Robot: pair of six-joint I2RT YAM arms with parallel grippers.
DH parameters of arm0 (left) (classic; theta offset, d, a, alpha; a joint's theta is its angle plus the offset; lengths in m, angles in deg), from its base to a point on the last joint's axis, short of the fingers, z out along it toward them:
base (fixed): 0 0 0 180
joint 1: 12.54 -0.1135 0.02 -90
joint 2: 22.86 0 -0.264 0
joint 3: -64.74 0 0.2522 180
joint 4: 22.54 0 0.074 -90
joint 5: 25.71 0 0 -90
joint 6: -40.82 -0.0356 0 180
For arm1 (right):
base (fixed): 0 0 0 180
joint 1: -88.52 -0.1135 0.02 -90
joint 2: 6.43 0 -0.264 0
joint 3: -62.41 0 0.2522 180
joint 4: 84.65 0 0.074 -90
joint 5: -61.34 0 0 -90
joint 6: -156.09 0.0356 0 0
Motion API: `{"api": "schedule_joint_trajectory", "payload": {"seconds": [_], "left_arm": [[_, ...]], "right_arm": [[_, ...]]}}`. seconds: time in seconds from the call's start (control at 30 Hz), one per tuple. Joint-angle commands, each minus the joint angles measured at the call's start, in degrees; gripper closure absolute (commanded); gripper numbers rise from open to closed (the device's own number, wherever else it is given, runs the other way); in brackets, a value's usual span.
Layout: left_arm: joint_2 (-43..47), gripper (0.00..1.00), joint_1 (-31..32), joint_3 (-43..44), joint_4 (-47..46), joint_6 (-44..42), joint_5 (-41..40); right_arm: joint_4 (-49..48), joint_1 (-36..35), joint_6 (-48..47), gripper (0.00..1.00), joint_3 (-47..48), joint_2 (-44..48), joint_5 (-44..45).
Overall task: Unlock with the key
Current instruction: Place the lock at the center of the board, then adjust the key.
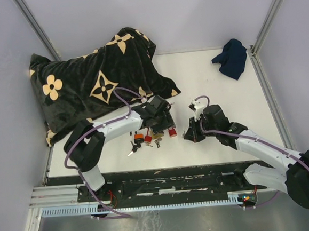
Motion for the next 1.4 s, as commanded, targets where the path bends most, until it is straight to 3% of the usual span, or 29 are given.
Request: {"api": "schedule_joint_trajectory", "payload": {"seconds": [0.0, 0.33, 0.63, 1.0, 1.37], "left_arm": [[9.53, 0.3, -2.69, -6.49, -10.98, -5.75, 2.73], [21.82, 0.36, -7.76, -21.65, -33.55, -18.03, 17.35], [25.45, 0.39, -10.54, -30.65, -52.6, -18.94, 32.95], [25.95, 0.49, -12.79, -35.76, -65.14, -14.4, 41.2], [23.01, 0.61, -12.79, -36.07, -69.08, -12.42, 43.57]], "right_arm": [[-2.64, 1.3, -2.36, 0.98, 4.27, -2.08, -6.04], [-5.28, 2.26, -5.0, 0.98, 8.37, -8.4, -18.4], [-5.4, 2.51, -6.88, 0.98, 12.78, -12.46, -25.72], [-4.44, 2.56, -7.92, 0.98, 14.96, -14.45, -28.54], [-4.69, 2.59, -7.75, 0.98, 15.51, -14.56, -29.68]]}}
